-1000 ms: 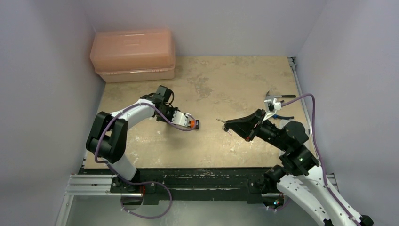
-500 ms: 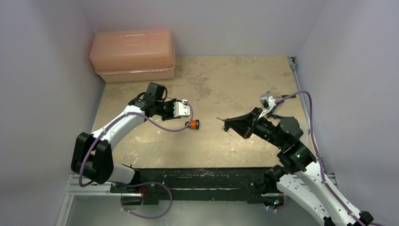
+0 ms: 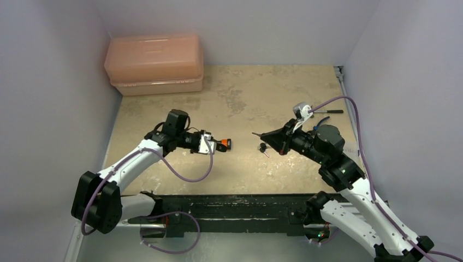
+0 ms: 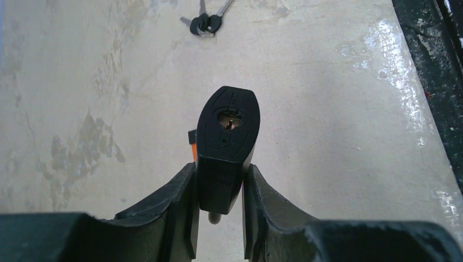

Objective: Unlock with the key

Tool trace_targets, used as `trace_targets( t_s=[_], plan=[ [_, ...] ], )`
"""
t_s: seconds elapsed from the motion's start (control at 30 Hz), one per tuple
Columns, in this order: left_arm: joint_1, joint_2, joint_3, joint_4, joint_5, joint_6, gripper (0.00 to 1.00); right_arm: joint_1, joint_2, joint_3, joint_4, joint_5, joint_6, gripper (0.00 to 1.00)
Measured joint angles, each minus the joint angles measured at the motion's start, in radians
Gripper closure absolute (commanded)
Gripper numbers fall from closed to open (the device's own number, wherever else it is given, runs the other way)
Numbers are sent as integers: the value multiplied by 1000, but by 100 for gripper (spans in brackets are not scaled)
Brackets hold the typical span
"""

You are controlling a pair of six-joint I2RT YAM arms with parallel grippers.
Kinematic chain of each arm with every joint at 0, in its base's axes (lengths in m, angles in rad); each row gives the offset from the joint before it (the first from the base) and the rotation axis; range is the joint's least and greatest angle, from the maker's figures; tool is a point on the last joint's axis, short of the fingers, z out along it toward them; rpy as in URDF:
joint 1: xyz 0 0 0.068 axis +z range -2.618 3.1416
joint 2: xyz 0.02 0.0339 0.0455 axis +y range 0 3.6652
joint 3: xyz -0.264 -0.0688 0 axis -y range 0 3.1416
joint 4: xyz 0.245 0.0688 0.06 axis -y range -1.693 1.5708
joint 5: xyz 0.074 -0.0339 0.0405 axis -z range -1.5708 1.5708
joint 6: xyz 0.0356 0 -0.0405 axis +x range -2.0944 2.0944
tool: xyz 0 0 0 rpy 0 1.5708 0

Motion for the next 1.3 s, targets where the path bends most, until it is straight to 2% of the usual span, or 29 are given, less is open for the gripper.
trace_targets(
  t_s=[0.23, 0.53, 1.03, 1.3],
  plan=[
    [-136, 27, -7, -31, -40, 243, 100, 0, 42, 0, -32, -4, -56, 100],
    [-166, 16, -100, 77, -62, 321, 100, 27, 85, 0, -58, -34, -80, 100],
    [-166, 49, -106, 135, -19, 234, 100, 147, 212, 20, -50, 23, -94, 100],
    [-127, 90, -43, 151, 55, 90, 100, 210, 236, 43, -54, 146, -109, 100]
  ],
)
